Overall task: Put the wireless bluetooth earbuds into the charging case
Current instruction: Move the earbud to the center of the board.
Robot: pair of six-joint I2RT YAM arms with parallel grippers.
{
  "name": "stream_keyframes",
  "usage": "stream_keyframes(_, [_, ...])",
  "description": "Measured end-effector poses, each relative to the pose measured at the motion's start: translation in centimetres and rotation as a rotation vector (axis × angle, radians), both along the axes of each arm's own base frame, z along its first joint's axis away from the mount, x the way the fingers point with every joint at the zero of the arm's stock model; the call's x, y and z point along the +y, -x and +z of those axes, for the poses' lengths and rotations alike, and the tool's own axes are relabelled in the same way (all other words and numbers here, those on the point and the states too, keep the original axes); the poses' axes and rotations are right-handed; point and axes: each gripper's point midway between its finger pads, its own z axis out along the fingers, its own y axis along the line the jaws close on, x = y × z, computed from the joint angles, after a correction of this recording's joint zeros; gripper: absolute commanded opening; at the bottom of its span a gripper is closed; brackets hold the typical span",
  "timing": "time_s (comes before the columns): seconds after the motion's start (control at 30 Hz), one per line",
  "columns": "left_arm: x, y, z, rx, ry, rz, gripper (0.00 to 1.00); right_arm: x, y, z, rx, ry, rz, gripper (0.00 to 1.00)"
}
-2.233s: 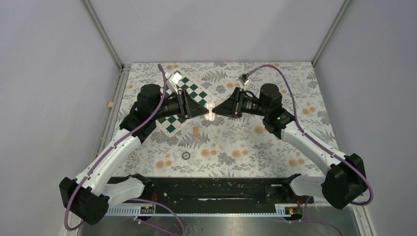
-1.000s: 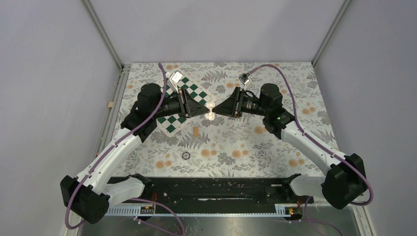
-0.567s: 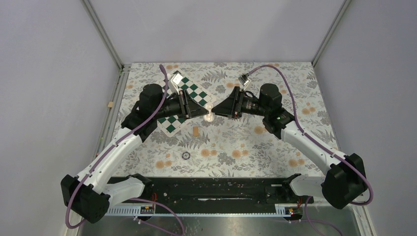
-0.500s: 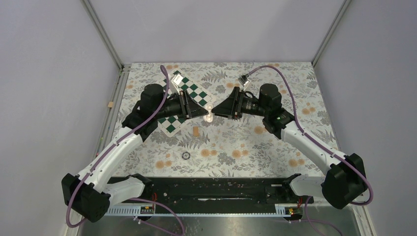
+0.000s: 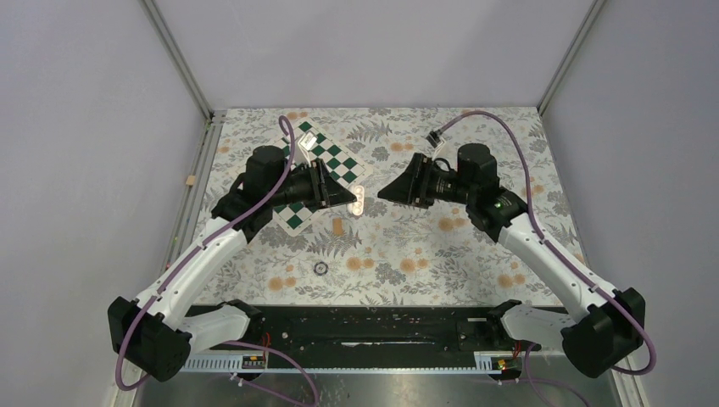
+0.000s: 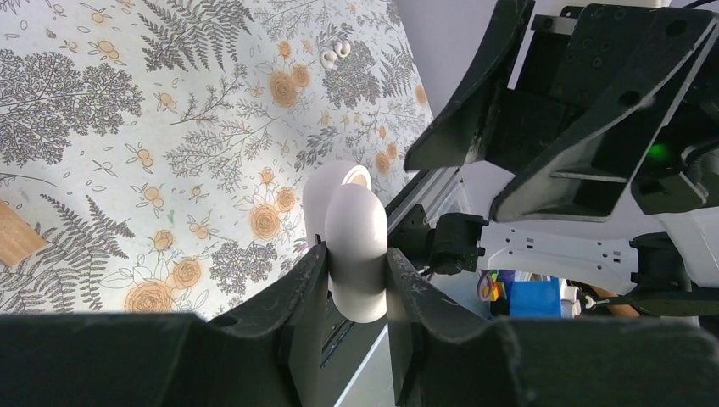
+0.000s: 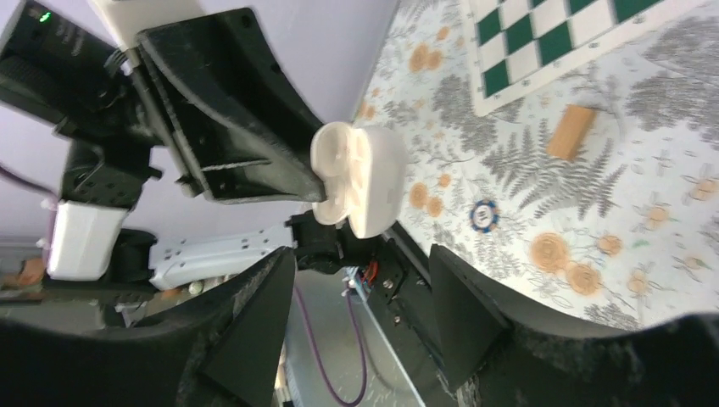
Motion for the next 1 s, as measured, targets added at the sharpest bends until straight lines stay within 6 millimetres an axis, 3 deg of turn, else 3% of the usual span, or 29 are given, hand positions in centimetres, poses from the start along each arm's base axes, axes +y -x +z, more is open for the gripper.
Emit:
stream_keyframes(0.13, [0.0,0.0,-0.1,0.005,-0.004,0.0,0.19,-2.3,-1.4,-1.8,-0.026,0.163,-0.129,0.52])
stream_keyframes(0.2, [0.0,0.0,-0.2,0.008,-0.005,0.0,0.2,-4.9,-2.7,-3.1,-0.046,0.296,-0.26,0.52])
stream_keyframes(0.33, [0.0,-0.1,-1.0,0.035,-0.019,-0.001,0.21,-12.6,-4.5,-5.7,-0.056,0.583,-0.567,0.65])
stream_keyframes(0.47, [-0.2,-0.4,-2.1,0.075,-0.033,0.002,0.2,-19.5,-5.8,-7.3,0.008,0.719,-0.753,0.6])
stream_keyframes(0.53, [-0.3,-0.5,-2.7,0.096,-0.035,0.005,0.2,-22.0,-6.5,-8.8,0.073,0.758,-0.794,0.58])
stream_keyframes(0.6, [-0.3,-0.4,-3.4,0.121,-0.038,0.009,0.2,-24.3,-7.2,-11.6,0.181,0.802,-0.808,0.55])
stream_keyframes(0.77, [-0.5,0.2,-4.4,0.147,-0.05,0.006,0.2,-27.8,-5.7,-18.5,0.416,0.86,-0.791,0.52])
stream_keyframes(1.0, [-0.9,0.3,-4.3,0.134,-0.044,-0.006,0.2,-28.6,-5.3,-21.5,0.479,0.915,-0.775,0.43])
